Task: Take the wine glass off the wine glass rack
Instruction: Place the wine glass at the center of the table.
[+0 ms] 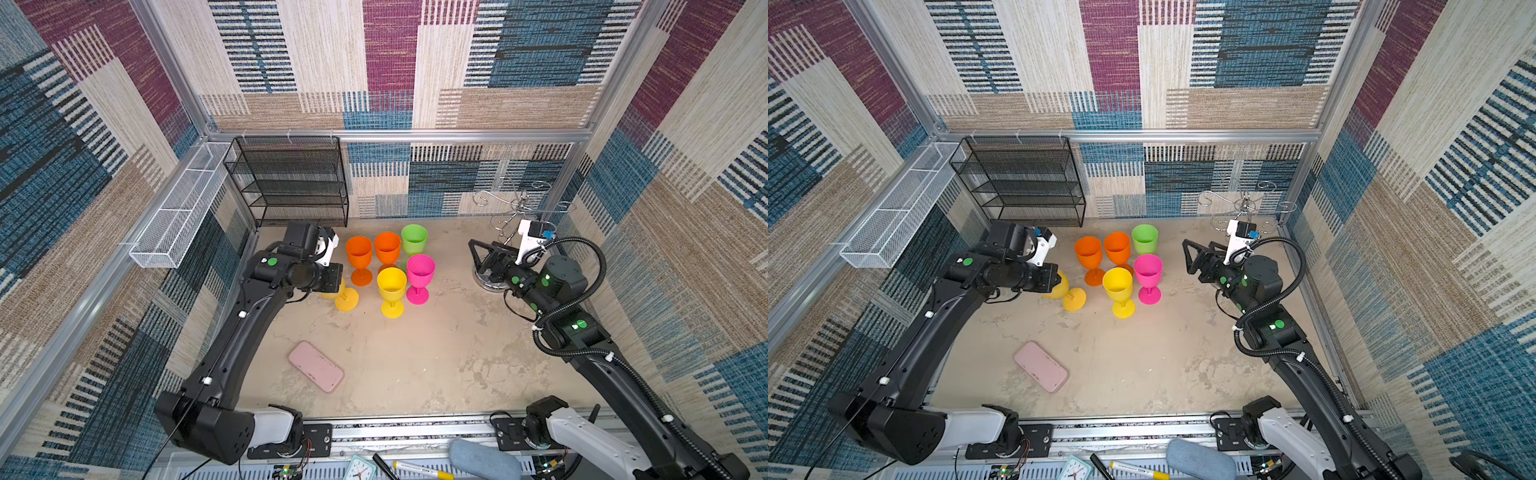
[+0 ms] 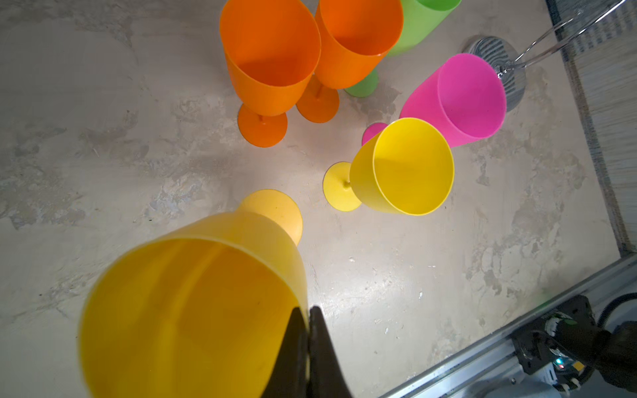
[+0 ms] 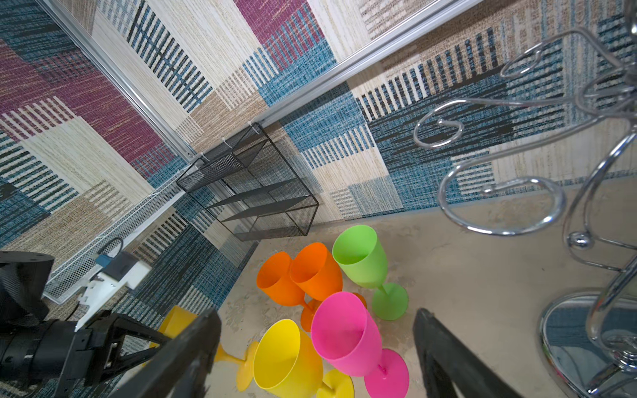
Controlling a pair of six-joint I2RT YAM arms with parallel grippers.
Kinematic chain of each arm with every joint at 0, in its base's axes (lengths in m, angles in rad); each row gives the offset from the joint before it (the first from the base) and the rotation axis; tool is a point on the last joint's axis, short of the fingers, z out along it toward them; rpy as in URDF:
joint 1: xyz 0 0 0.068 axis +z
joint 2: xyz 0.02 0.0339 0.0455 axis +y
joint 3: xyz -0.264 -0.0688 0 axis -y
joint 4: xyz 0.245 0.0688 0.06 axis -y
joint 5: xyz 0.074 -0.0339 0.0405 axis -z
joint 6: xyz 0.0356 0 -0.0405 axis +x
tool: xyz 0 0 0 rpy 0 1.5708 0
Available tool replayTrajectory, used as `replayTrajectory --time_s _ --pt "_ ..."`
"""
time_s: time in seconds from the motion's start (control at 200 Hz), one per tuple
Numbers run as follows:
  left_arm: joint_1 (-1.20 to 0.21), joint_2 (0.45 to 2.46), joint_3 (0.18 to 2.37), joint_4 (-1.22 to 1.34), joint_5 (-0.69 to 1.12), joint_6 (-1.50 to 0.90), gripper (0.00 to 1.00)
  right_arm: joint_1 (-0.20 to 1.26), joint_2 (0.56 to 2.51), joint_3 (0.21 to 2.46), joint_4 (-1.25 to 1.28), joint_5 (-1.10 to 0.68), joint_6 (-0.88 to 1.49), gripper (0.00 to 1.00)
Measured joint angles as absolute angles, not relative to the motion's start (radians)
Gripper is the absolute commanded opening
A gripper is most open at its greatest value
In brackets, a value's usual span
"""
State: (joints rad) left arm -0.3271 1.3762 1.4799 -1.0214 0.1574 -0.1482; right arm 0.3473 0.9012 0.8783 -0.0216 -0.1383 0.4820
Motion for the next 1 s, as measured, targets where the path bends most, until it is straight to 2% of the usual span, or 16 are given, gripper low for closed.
replayTrajectory --time_s 0.325,0.646,0.996 --pt "-0.497 1.581 1.573 -1.010 -0.004 -0.197 0.00 0.347 0.895 0.878 -0.034 -0.138 0.437 0.90" --pt "-0.547 1.728 1.658 -1.008 -0.079 -0.210 0.00 0.347 0.872 0.879 -0.076 -0.121 0.414 0.90" --pt "-0.566 1.773 1.658 -1.009 -0.101 -0.213 0.00 0.347 0.862 0.878 -0.083 -0.119 0.414 0.90"
